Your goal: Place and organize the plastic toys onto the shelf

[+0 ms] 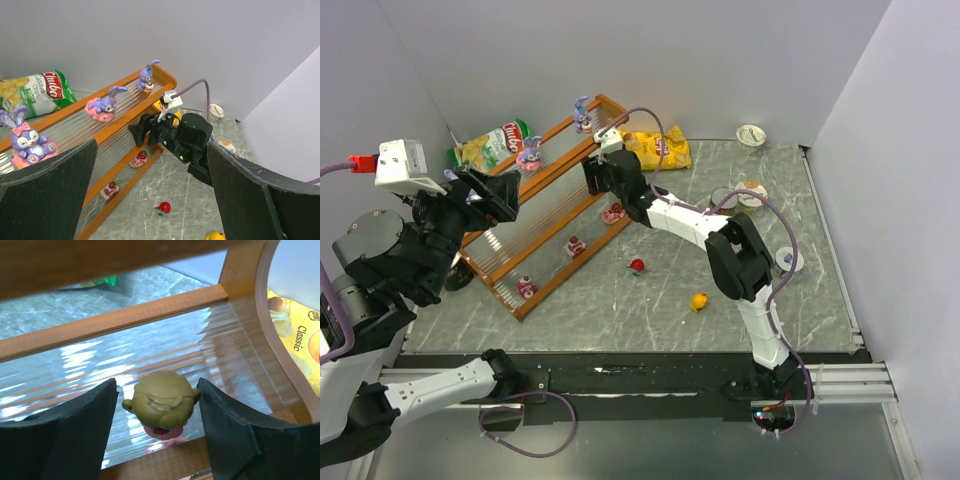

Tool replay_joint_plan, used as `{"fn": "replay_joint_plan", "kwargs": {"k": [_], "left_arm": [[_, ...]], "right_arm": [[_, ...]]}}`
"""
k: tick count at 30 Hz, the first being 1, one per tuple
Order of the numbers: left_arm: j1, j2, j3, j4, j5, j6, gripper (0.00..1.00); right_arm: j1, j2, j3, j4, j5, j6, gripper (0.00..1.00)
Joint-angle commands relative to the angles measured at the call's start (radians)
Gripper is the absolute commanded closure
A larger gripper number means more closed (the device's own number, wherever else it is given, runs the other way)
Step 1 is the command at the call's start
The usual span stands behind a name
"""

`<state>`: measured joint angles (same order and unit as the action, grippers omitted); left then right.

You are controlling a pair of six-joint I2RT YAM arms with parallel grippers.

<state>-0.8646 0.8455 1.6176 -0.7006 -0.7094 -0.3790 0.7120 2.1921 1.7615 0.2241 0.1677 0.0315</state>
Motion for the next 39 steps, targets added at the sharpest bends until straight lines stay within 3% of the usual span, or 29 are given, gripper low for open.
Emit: {"fn": "replay_joint_plan", "kwargs": {"k": [1, 11, 16, 39], "left_arm": [[-0.004, -0.005, -0.001, 0.029, -0.016, 0.023, 0.04], [-0.004, -0.01, -0.001, 0.026, -0.018, 0.02, 0.03], [-0.004, -0.013, -0.001, 0.024, -0.018, 0.019, 0.03], [-0.004, -0.046, -0.025, 0.029, -0.007, 0.014, 0.04]], "right_arm": [[0.009, -0.031, 0.006, -0.045, 0.018, -0.004, 0.24], [0.009, -0.04, 0.021, -0.077, 0.05, -0.002, 0.13], [0.01, -0.054, 0.027, -0.129, 0.05, 0.008, 0.0], [0.02, -0.314, -0.229, -0.109, 0.015, 0.038, 0.0]]}}
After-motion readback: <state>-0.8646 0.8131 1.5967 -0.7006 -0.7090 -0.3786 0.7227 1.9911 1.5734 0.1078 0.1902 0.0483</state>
